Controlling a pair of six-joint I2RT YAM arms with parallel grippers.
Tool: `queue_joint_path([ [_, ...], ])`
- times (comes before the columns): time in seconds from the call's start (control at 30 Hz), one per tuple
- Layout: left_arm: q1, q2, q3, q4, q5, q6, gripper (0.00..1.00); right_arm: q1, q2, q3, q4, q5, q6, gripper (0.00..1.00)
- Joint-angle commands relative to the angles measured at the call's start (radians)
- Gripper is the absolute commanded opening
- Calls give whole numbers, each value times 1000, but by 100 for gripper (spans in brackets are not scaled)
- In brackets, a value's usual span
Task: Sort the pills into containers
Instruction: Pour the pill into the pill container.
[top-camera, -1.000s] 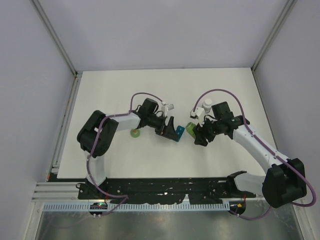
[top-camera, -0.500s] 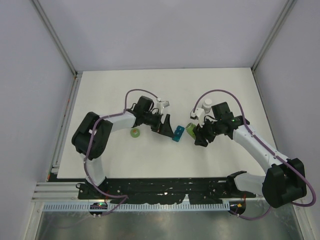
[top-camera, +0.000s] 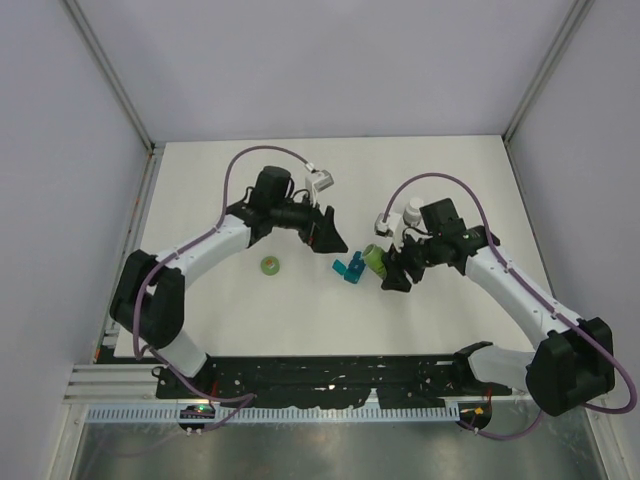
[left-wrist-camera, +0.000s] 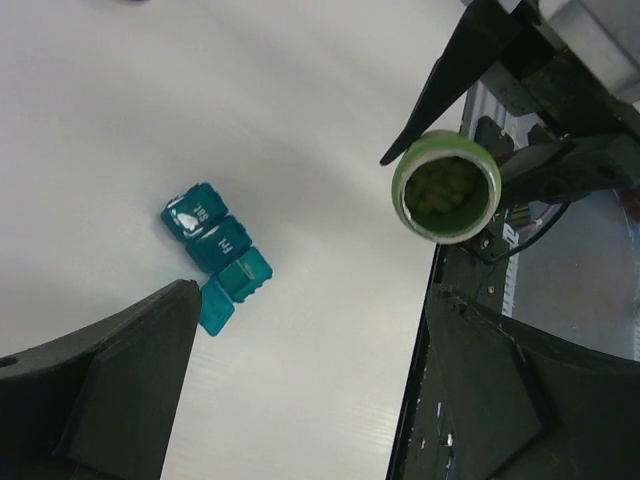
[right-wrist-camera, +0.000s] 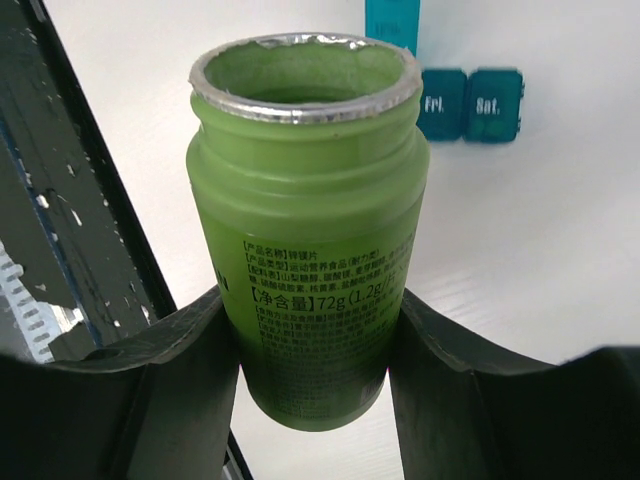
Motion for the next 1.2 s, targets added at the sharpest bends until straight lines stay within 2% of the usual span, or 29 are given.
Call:
queue_joint_path([
  [0.0,-34,-54,93,-18,58,14,98,53,-8,123,4,-69,-12,6],
  [0.13,-57,-76,153,-49,77,0,99,89,12,195,-1,-78,12,5],
  [0.43,-97,-135,159,-51,94,-33,96,111,54,304,-19,-86,41,5],
  [0.67,-88,-188,139,-64,-44,11,95,112,31,295,-60,-100,-6,6],
  [0.8,-61,-186,165,-81,-62,30,95,112,-3,269,-76,-86,-26,5],
  [0.93,-27,-197,172,-86,-21,27,94,112,-23,254,-82,-83,-38,6],
  [1.17,-30,-237,171,-97,79,27,94,114,-17,261,-80,-89,-34,6],
])
